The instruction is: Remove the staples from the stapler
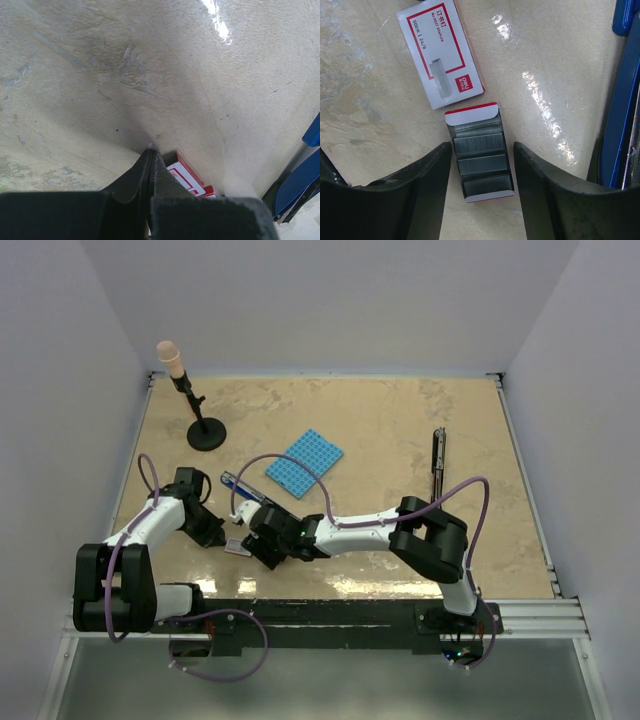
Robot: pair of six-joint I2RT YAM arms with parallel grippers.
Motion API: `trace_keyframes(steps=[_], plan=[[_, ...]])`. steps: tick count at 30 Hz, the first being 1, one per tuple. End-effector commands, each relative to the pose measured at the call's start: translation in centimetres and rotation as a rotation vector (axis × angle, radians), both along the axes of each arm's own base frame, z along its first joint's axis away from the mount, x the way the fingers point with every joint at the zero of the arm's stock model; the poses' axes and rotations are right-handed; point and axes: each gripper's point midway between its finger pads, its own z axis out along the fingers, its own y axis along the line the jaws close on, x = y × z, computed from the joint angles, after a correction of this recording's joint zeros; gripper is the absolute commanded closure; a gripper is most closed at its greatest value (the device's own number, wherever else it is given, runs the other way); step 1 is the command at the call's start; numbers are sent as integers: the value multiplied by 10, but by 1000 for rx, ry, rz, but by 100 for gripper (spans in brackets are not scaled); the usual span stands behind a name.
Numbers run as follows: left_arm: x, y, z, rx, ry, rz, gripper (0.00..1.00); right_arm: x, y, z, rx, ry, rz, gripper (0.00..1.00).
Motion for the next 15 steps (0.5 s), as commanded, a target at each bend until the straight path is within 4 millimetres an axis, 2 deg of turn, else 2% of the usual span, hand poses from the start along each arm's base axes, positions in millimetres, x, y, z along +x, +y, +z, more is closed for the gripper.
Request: trace_keyframes(steps=[1, 7, 15], plan=[[-5, -1, -9, -13, 12, -15, 100, 3, -15, 2, -35, -41, -1, 42], [-4, -1, -9, -14, 9, -20, 100, -3, -24, 5, -23, -59, 48, 39], [-5, -1, -10, -14, 13, -20, 100, -6, -20, 1, -2, -51, 72, 39]])
